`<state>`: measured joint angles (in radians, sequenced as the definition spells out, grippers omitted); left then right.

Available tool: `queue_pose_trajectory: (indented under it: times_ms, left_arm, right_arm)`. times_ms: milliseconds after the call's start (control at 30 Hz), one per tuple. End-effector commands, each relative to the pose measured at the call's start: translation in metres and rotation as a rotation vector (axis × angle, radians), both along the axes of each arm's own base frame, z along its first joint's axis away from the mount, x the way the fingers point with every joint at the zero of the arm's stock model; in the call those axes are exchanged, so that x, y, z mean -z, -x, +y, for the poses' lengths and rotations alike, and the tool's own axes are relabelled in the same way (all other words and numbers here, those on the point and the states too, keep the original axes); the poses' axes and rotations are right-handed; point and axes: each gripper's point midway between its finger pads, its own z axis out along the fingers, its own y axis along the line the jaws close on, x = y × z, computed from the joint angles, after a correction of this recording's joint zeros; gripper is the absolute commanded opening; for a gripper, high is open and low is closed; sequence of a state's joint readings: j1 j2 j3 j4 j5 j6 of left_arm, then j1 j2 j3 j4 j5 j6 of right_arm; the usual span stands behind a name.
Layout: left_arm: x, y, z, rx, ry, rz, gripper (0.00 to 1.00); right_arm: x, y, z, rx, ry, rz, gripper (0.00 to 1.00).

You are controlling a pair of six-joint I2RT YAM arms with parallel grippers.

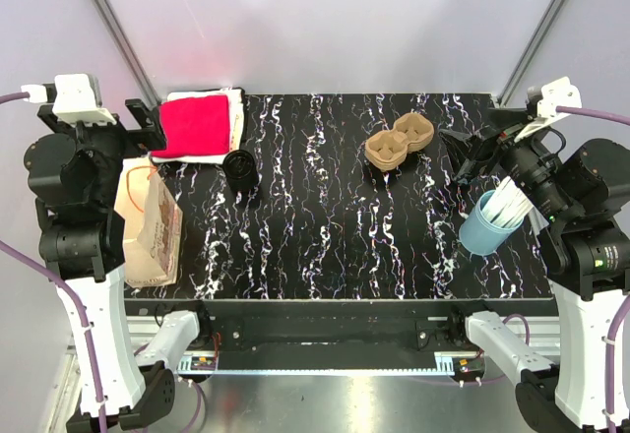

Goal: Pack the takeout coffee

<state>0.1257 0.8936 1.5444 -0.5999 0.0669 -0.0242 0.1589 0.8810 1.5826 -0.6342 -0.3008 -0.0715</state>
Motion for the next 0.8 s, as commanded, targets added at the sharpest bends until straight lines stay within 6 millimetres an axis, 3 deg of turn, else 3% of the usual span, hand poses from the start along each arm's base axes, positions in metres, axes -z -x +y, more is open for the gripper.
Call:
queue_pose_trajectory:
  times_ms: [0,367,467,633,767]
  left_arm:
    - [-0.012,0.0,0.005,-0.029,-0.006,-0.039,0.99]
    - [-0.009,-0.003,-0.001,0.01,-0.023,-0.031,0.99]
    - [-0.004,-0.005,-0.008,0.068,-0.105,-0.008,0.99]
    - [0.021,-0.004,-0.01,0.117,-0.245,0.091,0.99]
    - [0.065,-0.01,0.004,0.084,-0.3,0.231,0.99]
  right_arm:
    - [-0.003,0.0,0.0,-0.004,-0.002,-0.012,1.0]
    - [0.0,-0.003,0.003,-0.015,0.007,-0.005,1.0]
    - [0.002,-0.006,0.003,-0.015,0.02,-0.005,1.0]
    - [0.022,-0.025,0.008,-0.037,0.055,0.023,0.98]
    - [0.039,-0.037,0.013,-0.059,0.082,0.063,1.0]
